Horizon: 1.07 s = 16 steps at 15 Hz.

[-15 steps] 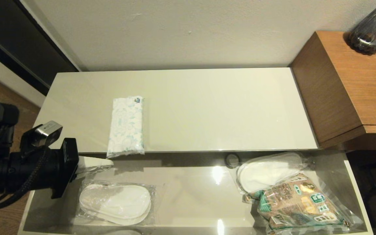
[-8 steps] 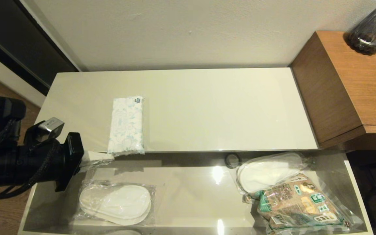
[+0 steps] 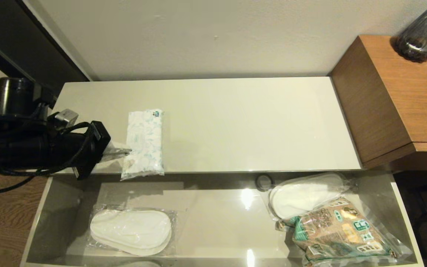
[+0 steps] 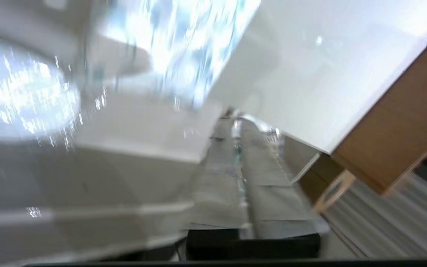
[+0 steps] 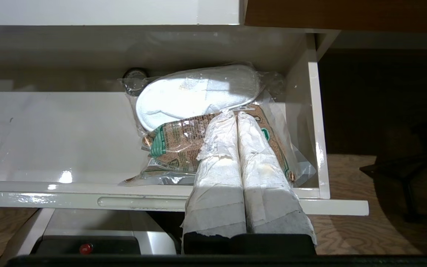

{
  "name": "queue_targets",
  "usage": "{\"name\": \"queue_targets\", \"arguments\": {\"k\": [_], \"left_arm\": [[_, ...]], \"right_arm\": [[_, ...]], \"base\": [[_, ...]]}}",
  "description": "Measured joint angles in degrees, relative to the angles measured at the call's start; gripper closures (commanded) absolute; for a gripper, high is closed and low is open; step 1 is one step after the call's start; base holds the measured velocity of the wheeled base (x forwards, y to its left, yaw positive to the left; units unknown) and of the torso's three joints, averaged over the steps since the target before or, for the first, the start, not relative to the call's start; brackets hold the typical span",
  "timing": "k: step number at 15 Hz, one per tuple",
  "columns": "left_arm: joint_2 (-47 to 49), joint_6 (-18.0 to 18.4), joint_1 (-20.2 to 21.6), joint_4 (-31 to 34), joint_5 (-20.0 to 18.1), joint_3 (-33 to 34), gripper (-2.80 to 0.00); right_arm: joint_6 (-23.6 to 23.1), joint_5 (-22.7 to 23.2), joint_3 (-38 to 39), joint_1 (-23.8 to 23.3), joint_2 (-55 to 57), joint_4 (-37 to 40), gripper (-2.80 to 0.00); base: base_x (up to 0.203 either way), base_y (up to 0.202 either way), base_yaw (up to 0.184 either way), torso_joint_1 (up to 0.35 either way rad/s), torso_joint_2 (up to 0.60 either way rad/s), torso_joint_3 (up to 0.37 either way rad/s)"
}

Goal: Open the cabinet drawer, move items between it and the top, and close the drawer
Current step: Pick up the tissue on the table

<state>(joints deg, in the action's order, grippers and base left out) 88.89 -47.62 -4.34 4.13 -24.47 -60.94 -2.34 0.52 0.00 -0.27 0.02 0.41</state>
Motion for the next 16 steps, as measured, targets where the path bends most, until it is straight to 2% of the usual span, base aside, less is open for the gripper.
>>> {"name": "queue_targets", "arguments": {"k": [4,7,9,12,16], "left_arm": [[6.9,-1.0,4.4,-0.2,-0.3,-7.2,-2.8],[10.8,-4.5,7.5,-0.4,-2.2,-9.7,-2.8],[12.7,-6.5,9.8,-0.5,-6.6,-10.8,-2.8],[15.4,-6.6,11.4,-2.0,-13.4,-11.0,-2.8],[18.0,-6.3,11.6,-8.0,-20.9,-9.2,-2.8]], "right_arm": [[0.0,0.0,0.0,0.0,0.0,0.0,0.0],[0.0,0.0,0.0,0.0,0.0,0.0,0.0],[0.0,0.0,0.0,0.0,0.0,0.0,0.0],[0.0,0.0,0.0,0.0,0.0,0.0,0.0],[0.0,0.0,0.0,0.0,0.0,0.0,0.0]], "base": [[0.0,0.0,0.0,0.0,0.0,0.0],[0.0,0.0,0.0,0.0,0.0,0.0],[0.0,0.0,0.0,0.0,0.0,0.0],[0.0,0.0,0.0,0.0,0.0,0.0],[0.0,0.0,0.0,0.0,0.0,0.0]]}}
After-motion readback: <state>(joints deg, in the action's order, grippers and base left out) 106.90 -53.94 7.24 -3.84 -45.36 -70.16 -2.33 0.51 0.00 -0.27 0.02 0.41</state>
